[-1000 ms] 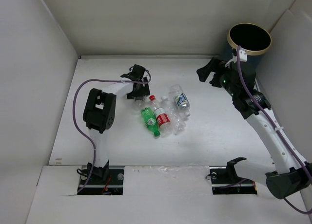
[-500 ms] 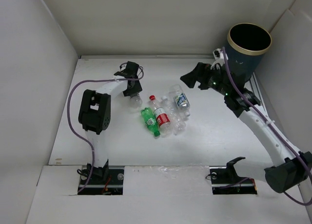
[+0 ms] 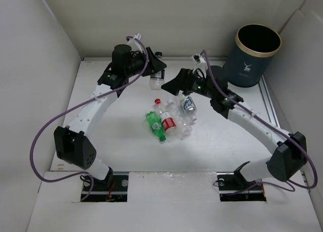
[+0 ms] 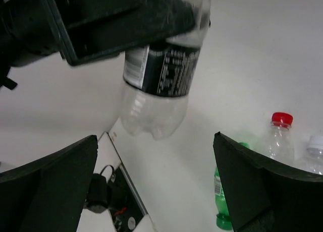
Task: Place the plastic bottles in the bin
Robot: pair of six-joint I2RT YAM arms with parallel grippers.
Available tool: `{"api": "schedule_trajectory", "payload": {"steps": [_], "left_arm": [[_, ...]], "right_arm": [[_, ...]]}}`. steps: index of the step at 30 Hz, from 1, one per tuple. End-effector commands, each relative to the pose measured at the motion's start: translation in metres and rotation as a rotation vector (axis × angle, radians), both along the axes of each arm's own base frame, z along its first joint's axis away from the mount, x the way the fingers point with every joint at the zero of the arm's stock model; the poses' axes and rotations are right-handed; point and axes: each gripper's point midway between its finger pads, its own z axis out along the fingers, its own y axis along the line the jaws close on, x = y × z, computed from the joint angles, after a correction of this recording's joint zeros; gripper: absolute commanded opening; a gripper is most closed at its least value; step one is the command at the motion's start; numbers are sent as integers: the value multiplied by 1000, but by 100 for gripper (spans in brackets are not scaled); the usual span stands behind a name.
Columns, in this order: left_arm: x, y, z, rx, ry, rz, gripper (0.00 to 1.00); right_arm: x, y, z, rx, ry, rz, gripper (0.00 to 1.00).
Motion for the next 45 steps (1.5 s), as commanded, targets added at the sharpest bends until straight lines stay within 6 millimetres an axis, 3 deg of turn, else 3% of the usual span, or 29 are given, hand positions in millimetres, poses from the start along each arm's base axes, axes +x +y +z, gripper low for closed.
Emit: {"api": "schedule_trajectory", "payload": {"steps": [1,5,11,14,18,20,21,22,23,24,25,26,27,28,29,31,32,33,34,35,37,38,39,40,41,42,45], "left_arm": [[-32,-21,31,-102,-37,-148,0],[-60,-24,73,-186,-117,-211,0],[-76,-21,92,-217,-150,-232,0],[-78,-22,96,-220,-157,-245,0],[-84,-24,99,-233,-154,-280,0],[-82,-25,95,-231,-146,-279,0],[-82,-25,95,-231,-146,-279,7],[-79,-24,95,-222,-157,-267,42],[-78,-22,100,-215,-165,-253,65],[-73,-19,103,-212,-166,-217,99],[-69,-15,106,-187,-187,-187,100],[-64,-11,95,-150,-134,-146,100],[-53,3,113,-134,-165,-34,100],[-48,12,99,-89,-91,36,100],[-41,21,114,-92,-126,100,100],[-24,56,102,-53,-46,288,100],[-21,62,100,-52,-34,318,100],[-25,67,104,-54,-47,337,100],[-22,70,94,-39,-30,355,100],[-25,73,93,-38,-33,366,100],[-27,71,82,-24,-20,348,100],[-28,68,75,-9,-14,325,100],[-32,68,72,-1,-13,312,100],[-33,66,76,-15,-31,299,100],[-37,62,63,-2,-16,265,100],[-39,61,59,7,-21,252,100],[-42,63,40,44,8,247,100]], "right_arm": [[2,11,67,155,-126,-6,100],[9,25,64,152,-116,-35,100],[22,36,44,132,-63,-102,98],[18,49,37,128,-42,-78,79],[17,50,57,182,-89,-67,53],[15,52,60,189,-96,-51,31],[13,53,60,189,-96,-39,22],[13,53,65,196,-104,-38,15],[13,53,60,184,-90,-39,4],[21,46,63,181,-89,-75,3],[32,36,60,159,-83,-113,3],[39,29,56,140,-84,-132,0],[49,22,56,133,-78,-155,0],[69,2,56,107,-73,-210,0],[78,-10,59,98,-80,-240,0],[100,-37,64,84,-86,-307,0],[119,-65,71,83,-90,-367,0],[132,-78,70,77,-84,-393,0],[141,-92,76,79,-90,-416,0],[158,-125,76,61,-87,-486,0],[180,-161,97,61,-120,-591,0],[198,-202,102,28,-139,-726,0],[203,-225,120,15,-150,-814,0],[222,-244,107,-12,-113,-888,0],[231,-265,107,-23,-101,-948,0],[239,-301,100,-59,-73,-1049,0],[259,-363,112,-75,-79,-1264,0]]}}
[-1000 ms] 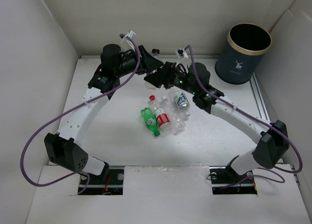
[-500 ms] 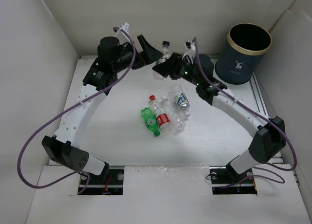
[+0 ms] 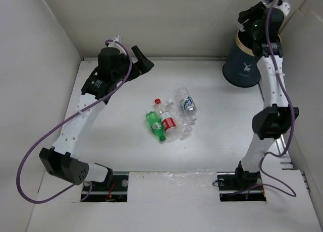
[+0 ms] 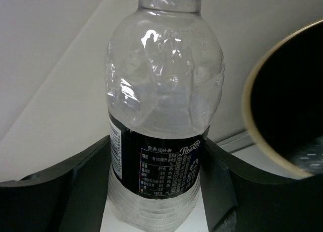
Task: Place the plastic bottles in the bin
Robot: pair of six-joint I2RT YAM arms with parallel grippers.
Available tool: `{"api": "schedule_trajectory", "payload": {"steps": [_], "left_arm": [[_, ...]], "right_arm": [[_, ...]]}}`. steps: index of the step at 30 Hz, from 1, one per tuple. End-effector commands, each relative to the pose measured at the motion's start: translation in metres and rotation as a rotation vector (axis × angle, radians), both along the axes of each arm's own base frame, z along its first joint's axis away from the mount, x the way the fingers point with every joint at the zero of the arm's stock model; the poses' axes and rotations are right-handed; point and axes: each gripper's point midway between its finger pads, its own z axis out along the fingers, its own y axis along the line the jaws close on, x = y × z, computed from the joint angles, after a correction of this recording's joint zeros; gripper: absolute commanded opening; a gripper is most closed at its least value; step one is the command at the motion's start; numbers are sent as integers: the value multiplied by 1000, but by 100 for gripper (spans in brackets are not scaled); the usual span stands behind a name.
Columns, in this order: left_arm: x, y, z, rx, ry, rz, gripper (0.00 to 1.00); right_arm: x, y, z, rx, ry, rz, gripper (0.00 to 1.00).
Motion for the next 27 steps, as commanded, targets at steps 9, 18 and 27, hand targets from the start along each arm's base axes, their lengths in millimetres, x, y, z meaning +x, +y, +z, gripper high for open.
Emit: {"api": "schedule_trajectory", "payload": {"steps": [9,18,27], "left_arm": [[-22,12,-55,108,36,-7,100],[-34,6,-107,159,130,-45,100],[-60,20,-172,160,313,25,100]], "right_arm": [[25,-169,-36,-41,140,-492,10],[37,-178,-50,-63,158,-499,100],[-23,-138,-2,-121,184,-587,100]]}}
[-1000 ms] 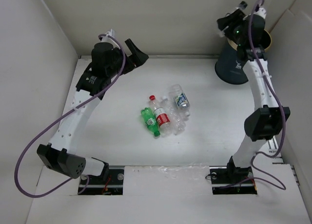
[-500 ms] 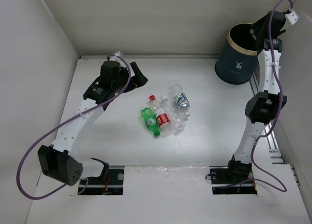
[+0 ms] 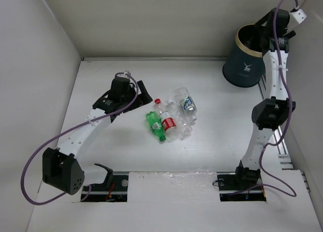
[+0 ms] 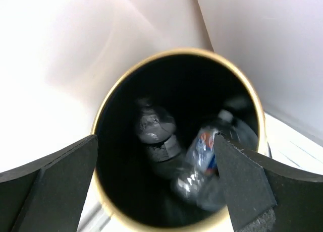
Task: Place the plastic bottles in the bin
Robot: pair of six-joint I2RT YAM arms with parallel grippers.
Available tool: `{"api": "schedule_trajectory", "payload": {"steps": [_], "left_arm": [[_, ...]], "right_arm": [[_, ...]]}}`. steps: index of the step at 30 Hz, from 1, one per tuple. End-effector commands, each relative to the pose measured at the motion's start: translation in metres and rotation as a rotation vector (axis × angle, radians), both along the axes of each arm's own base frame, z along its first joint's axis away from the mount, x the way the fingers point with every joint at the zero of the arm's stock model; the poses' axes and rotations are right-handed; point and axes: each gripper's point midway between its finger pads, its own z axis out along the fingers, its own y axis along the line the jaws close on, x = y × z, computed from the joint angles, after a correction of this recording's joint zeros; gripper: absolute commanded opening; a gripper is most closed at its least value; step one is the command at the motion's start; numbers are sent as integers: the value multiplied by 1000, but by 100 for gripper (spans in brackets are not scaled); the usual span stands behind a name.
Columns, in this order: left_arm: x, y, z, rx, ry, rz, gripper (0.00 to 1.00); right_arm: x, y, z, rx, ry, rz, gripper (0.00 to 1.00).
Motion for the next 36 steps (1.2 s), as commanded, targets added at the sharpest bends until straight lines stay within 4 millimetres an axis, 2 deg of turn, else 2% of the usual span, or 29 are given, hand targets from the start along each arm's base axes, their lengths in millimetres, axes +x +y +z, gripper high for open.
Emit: {"api": "schedule_trajectory", "payload": {"steps": [1,2,3,4,5,6,7,8,9,10,11,12,13,15,16,17,18,19,20,21,23,24,25,31,34,35,36], "left_arm": [[-13,6,-8,-22,23,44,100],[-14,6,-12,-27,31,49,100],[-15,4,-12,-47,26,43,100],[-19,3,-23,-53,52,42,100],[-23,3,-29,-52,69,36,100],[-22,2,-35,-55,83,43,100],[-24,3,-49,-44,106,44,100],[-24,3,-52,-51,111,51,100],[-25,0,-59,-64,133,50,100],[-25,-3,-67,-78,143,44,100],[-25,-6,-68,-96,146,44,100],[-27,-11,-73,-114,162,51,100],[-28,-15,-73,-126,163,51,100],[-27,-28,-78,-125,161,47,100],[-28,-33,-81,-133,172,56,100],[-30,-37,-93,-118,203,59,100],[-28,-44,-94,-110,197,62,100],[-29,-45,-99,-102,211,75,100],[-26,-49,-100,-108,212,90,100],[-25,-48,-109,-88,224,117,100],[-21,-47,-114,-85,229,148,100],[-21,-44,-121,-70,245,166,100],[-17,-43,-117,-73,233,184,100],[-13,-34,-129,-41,243,252,97],[-10,-28,-138,-3,258,286,89],[-11,-28,-146,18,282,289,89],[-11,-26,-151,32,288,296,85]], "right_arm": [[-49,56,68,-58,-54,21,100],[-51,71,38,-48,23,67,100],[-70,85,58,-45,-15,107,100],[-77,99,54,-40,-7,146,100],[-81,128,56,-34,-29,220,100],[-100,141,41,-29,-2,260,100],[-108,155,36,-25,-4,301,100],[-116,170,32,-19,-11,349,100],[-121,196,3,-15,15,414,100],[-136,205,13,-13,-21,444,100],[-142,213,7,-13,-20,464,100],[-148,232,2,-6,-27,524,100],[-156,236,-15,-6,7,537,100],[-163,248,-26,0,21,582,100],[-166,254,-40,-1,52,596,100],[-168,255,-43,2,57,605,100],[-170,260,-48,1,68,619,100],[-174,267,-44,4,57,640,100],[-178,265,-50,4,70,640,100],[-179,270,-51,3,70,651,100],[-187,273,-54,3,73,664,100],[-192,276,-46,3,54,675,100],[-196,281,-46,5,53,693,100],[-205,278,-35,0,23,705,100],[-208,281,-31,5,13,724,100],[-211,284,-32,5,13,733,100],[-211,285,-32,7,13,742,100]]}}
